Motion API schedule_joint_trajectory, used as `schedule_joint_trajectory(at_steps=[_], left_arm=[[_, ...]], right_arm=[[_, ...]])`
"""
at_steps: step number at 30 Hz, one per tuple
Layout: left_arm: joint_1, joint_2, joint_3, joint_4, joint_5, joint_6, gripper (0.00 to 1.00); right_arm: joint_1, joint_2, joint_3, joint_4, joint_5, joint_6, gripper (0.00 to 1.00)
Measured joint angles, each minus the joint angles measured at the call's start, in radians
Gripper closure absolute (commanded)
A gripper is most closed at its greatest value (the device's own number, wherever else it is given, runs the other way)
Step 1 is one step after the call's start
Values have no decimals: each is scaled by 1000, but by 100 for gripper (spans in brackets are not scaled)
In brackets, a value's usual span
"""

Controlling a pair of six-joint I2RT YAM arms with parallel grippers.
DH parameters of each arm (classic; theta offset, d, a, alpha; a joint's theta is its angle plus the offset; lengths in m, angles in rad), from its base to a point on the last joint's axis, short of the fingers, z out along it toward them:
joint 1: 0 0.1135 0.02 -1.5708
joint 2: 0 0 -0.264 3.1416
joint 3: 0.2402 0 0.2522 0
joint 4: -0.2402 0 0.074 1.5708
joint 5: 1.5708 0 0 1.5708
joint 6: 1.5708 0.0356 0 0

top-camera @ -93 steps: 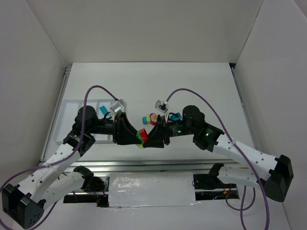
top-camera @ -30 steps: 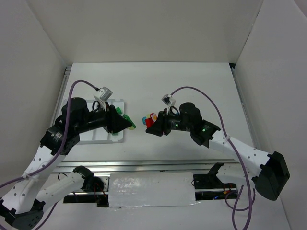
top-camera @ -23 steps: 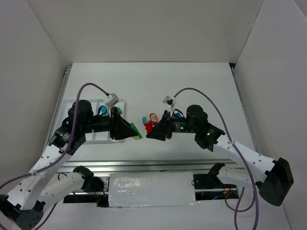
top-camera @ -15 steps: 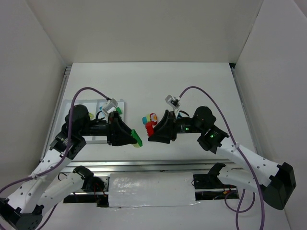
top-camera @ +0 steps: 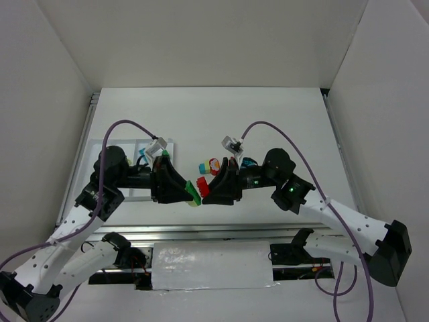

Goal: Sort the legos into containers by color

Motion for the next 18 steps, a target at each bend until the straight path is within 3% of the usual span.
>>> schedule_joint_trajectory(at_steps=[18], left_arm=[[2,7,-6,-19,3,7,100]], right_arm=[[82,32,102,-168,121,-89,92]])
